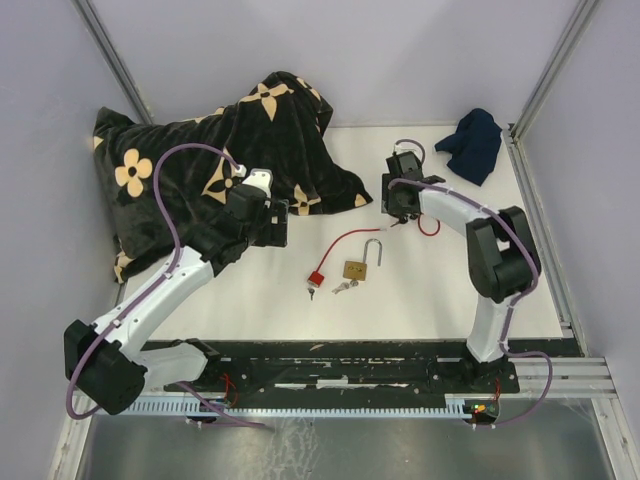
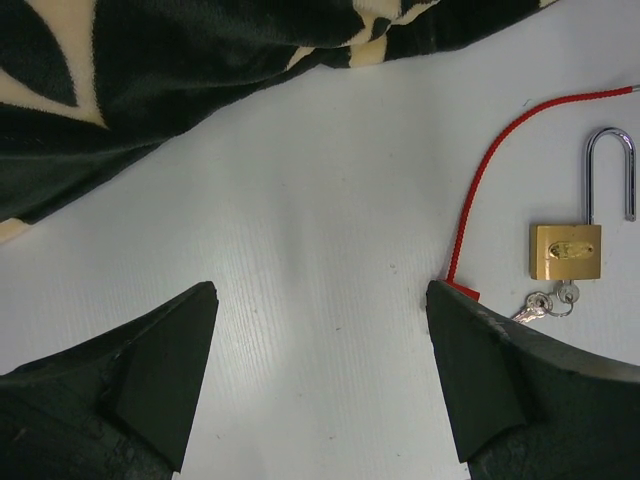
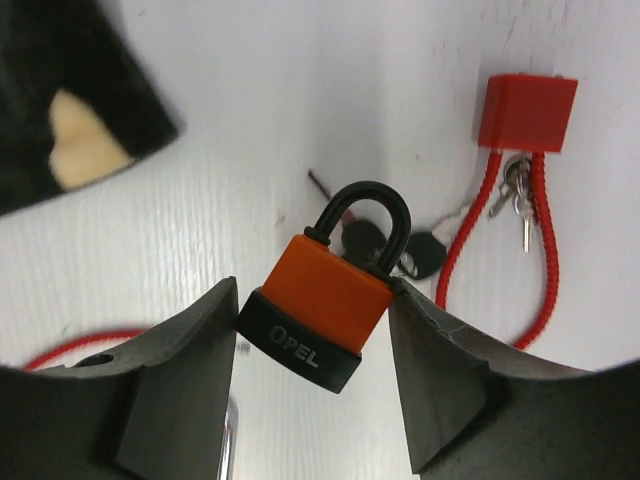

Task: Unlock with the key
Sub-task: Pick up the lock from the center of the board, then move the lock to the center of the board.

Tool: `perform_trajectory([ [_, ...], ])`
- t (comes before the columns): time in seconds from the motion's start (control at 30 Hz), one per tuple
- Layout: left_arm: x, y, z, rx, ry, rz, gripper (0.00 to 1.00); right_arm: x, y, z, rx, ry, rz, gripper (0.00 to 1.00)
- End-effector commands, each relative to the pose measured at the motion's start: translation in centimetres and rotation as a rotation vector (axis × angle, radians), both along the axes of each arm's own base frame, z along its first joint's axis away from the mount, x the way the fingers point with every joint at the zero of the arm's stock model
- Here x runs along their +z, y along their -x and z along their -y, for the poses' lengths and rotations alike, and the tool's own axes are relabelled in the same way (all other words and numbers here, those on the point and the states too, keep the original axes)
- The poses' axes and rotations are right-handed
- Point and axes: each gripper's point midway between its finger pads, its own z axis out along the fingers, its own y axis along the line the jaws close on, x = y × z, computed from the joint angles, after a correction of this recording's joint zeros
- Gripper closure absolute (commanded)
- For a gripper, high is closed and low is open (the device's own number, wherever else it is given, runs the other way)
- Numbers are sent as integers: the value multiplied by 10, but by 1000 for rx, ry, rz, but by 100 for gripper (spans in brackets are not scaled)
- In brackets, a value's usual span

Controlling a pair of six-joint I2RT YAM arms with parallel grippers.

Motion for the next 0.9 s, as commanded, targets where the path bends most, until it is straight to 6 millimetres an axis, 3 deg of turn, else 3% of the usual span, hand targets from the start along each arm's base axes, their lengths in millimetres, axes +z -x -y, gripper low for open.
perform_trajectory([
  [0.0, 15, -3, 3, -19, 31, 59, 9, 41, 24, -8, 150, -43, 56, 72],
  [0.07, 15, -3, 4, -23, 35, 58, 9, 38, 47, -6, 178, -57, 23, 74],
  [0.23, 16, -3, 4, -27, 39, 60, 9, 5, 99, -2, 218, -103, -88, 77],
  [0.33, 15, -3, 5, -29, 39, 55, 9, -12, 125, -2, 231, -124, -144, 78],
  [0.5, 13, -3, 6, -31, 38, 50, 10, -33, 150, -9, 249, -123, -194, 78],
  [0.67, 12, -3, 6, -30, 35, 50, 10, -50, 168, -44, 323, -130, -244, 79],
  [0.87, 12, -4, 4, -24, 30, 50, 10, -47, 172, -104, 415, -164, -223, 80],
])
